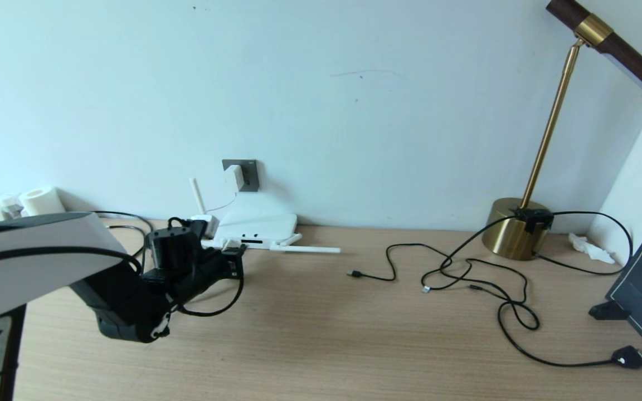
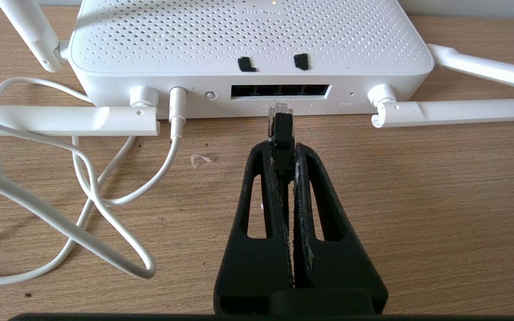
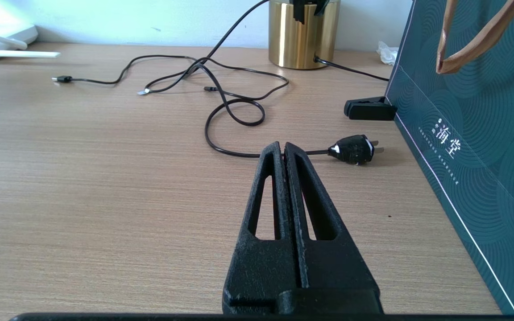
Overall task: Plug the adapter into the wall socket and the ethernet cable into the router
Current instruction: Plug cable into router interface
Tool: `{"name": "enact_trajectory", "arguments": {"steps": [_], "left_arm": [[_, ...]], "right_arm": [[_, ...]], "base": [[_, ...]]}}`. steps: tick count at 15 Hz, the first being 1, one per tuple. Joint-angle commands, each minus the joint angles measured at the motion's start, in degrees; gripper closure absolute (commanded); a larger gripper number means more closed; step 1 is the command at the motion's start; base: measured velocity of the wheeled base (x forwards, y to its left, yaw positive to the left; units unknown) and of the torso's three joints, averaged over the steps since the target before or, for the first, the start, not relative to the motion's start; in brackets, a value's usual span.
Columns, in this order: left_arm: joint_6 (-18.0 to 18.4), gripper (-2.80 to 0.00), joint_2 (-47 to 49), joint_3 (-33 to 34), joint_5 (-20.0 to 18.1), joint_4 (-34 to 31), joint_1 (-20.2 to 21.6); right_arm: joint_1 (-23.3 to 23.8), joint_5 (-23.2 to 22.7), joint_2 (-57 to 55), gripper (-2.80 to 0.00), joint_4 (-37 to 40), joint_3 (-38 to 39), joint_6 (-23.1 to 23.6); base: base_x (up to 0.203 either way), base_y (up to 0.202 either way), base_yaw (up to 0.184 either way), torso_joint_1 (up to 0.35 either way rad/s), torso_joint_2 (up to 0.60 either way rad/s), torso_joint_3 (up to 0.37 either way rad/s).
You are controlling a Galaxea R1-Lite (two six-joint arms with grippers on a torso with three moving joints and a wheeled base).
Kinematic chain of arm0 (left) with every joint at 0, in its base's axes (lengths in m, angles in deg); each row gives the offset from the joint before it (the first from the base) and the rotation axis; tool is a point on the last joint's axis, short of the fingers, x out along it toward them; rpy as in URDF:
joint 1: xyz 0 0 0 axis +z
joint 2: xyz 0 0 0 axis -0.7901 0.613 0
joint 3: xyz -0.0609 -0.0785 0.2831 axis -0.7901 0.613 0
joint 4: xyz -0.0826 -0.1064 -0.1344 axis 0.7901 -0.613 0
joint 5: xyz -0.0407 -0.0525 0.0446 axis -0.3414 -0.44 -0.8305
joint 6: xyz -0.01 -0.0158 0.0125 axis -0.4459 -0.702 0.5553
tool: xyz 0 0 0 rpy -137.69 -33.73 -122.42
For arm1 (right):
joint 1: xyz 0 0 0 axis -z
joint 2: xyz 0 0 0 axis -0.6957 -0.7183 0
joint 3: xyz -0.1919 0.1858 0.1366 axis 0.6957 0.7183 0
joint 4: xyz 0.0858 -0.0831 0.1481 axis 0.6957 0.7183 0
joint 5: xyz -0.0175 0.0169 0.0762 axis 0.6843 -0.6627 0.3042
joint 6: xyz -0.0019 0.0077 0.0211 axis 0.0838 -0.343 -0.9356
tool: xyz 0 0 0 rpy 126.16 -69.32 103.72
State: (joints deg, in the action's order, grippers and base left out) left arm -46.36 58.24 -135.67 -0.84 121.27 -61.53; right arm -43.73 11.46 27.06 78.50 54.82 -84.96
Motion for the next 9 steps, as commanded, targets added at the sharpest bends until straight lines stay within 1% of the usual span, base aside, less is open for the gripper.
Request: {"name": "enact_trajectory", "arguments": {"steps": [1,9], "left_arm": [[-0.1,0.0,0.0,-0.1,0.0,0.3,0.0],[-0.1,0.0,0.1,-0.2,0.0,0.3,0.6]], "right_arm": [[0.0,0.0,0.0,0.0,0.0,0.7,0.0],[0.0,0.0,0.0,0.0,0.0,0.6,0.0]], "base": [[0.0,0.0,0.0,0.0,0.0,0.0],[0.0,0.0,0.0,0.0,0.0,0.0]]}}
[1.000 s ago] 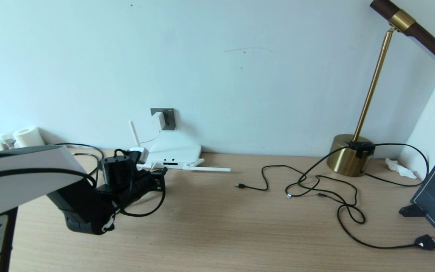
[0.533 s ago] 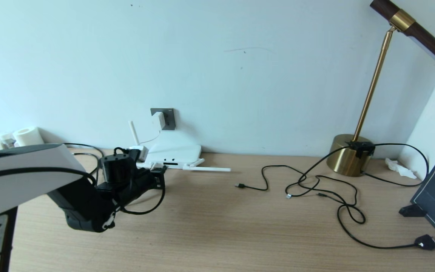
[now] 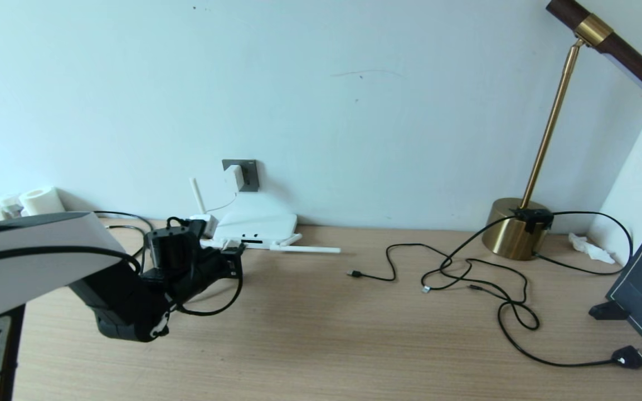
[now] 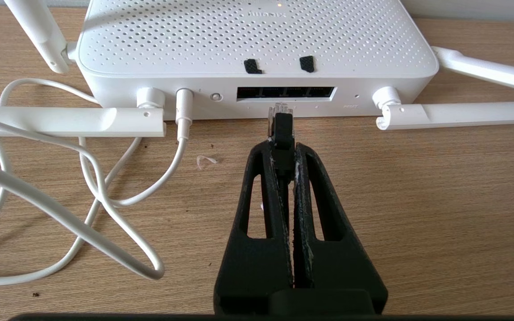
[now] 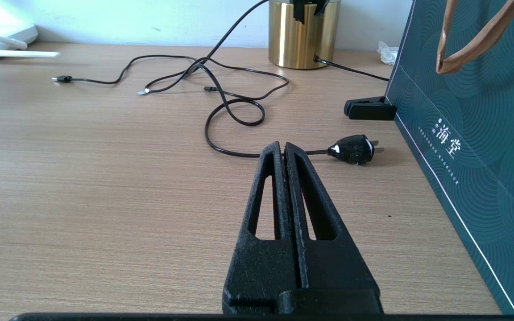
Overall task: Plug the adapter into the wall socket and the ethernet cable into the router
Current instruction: Plug cable into router interface
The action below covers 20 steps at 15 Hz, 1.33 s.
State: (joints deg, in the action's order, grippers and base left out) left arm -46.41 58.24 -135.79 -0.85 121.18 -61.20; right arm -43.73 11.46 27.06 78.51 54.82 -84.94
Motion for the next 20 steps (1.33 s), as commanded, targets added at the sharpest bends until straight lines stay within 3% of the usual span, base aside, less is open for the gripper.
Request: {"name": "enact_trajectory", "arguments": {"steps": [1,20], "left_arm": [[0.0,0.0,0.1,-0.4,-0.1,0.3,0.4],[-1.3,0.0,1.5,-3.7,-0.1,-1.7,0.7]], "right_arm": [[0.0,0.0,0.0,0.0,0.0,0.6,0.0],[0.0,0.0,0.0,0.0,0.0,0.6,0.0]], "base": [[0.0,0.0,0.0,0.0,0.0,0.0],[0.0,0.0,0.0,0.0,0.0,0.0]]}}
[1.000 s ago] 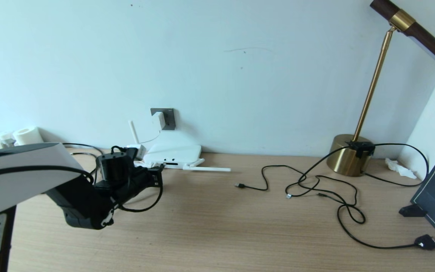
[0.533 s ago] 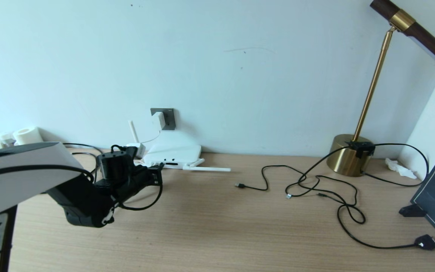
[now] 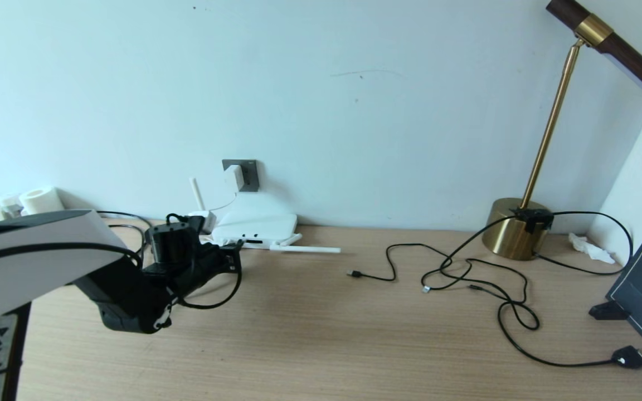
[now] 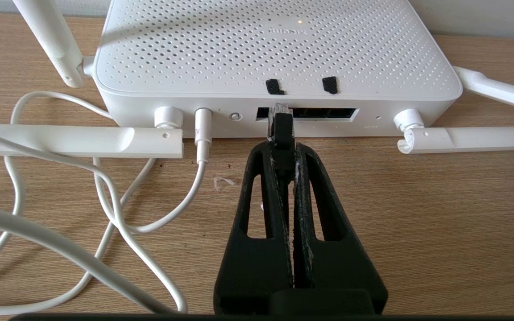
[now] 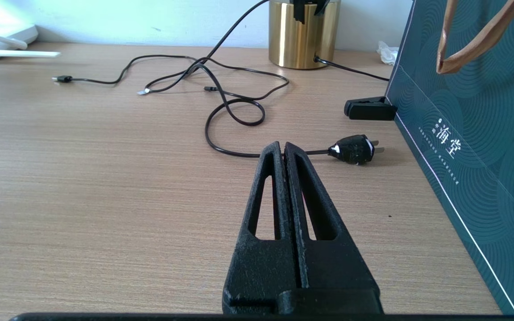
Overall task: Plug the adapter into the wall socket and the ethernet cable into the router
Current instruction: Plug cable into router interface
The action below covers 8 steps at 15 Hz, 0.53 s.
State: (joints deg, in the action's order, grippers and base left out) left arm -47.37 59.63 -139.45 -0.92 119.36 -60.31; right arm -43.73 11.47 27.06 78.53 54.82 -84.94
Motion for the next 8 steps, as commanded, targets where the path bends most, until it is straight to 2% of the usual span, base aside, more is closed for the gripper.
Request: {"name": "enact_trajectory", "arguments": {"steps": [1,8], "left_arm": [[-0.6,0.0,0.1,-0.1,0.0,0.0,-0.1],[-1.4,0.0,0.8,-0.5,0.0,0.0,-0.1]], "right_arm": [[0.0,0.0,0.0,0.0,0.0,0.6,0.0],[0.0,0.0,0.0,0.0,0.0,0.6,0.0]], "base": [[0.0,0.0,0.0,0.0,0.0,0.0],[0.0,0.0,0.0,0.0,0.0,0.0]]}}
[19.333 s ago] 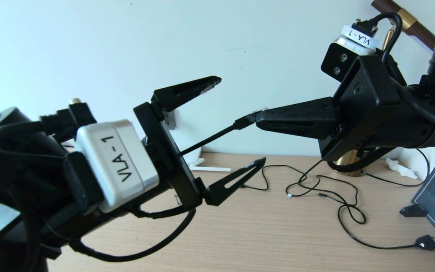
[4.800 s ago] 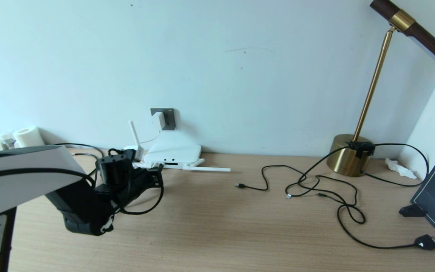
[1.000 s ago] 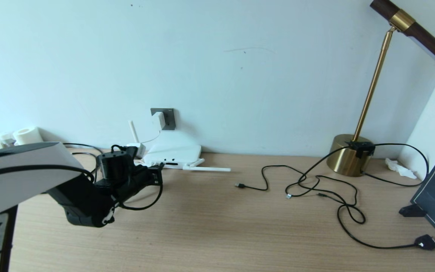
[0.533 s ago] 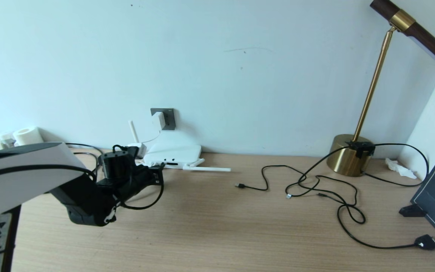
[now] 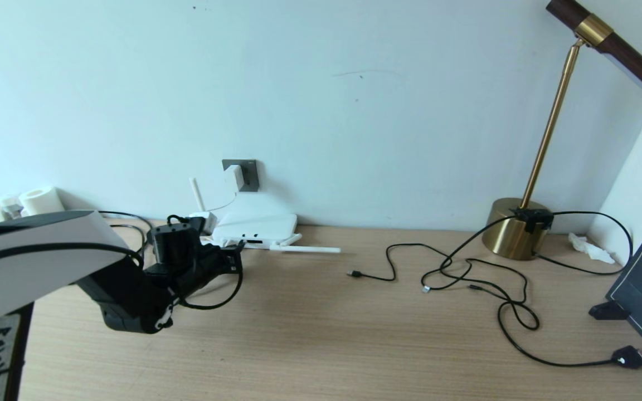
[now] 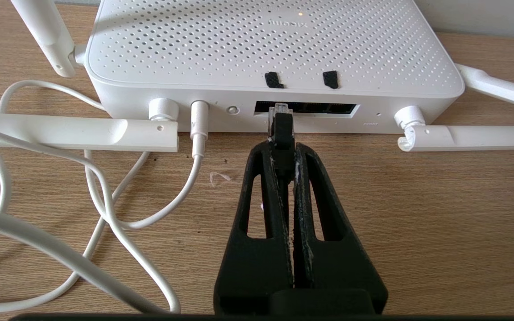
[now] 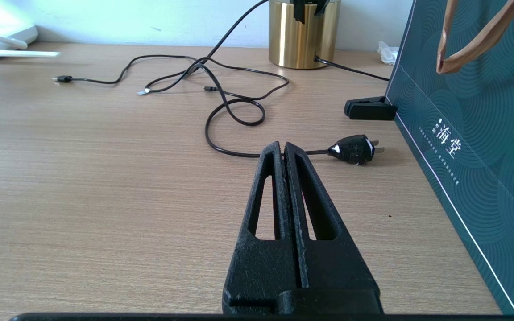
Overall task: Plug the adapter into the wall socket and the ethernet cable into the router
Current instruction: Plug cable into router interface
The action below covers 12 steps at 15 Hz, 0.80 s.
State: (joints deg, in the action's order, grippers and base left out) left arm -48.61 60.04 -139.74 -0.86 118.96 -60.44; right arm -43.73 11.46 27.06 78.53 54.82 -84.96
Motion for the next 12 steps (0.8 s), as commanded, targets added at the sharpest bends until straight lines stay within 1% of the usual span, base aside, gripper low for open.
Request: {"name": "enact_trajectory", "arguments": {"steps": [1,12], "left_arm": [[-0.1,0.0,0.6,-0.3,0.0,0.4,0.0],[-0.5,0.0,0.8,-0.5,0.1,0.4,0.2]], "right_arm": [[0.0,0.0,0.0,0.0,0.0,0.6,0.0],[0.0,0.0,0.0,0.0,0.0,0.6,0.0]], "base": [[0.0,0.0,0.0,0.0,0.0,0.0],[0.0,0.0,0.0,0.0,0.0,0.0]]}}
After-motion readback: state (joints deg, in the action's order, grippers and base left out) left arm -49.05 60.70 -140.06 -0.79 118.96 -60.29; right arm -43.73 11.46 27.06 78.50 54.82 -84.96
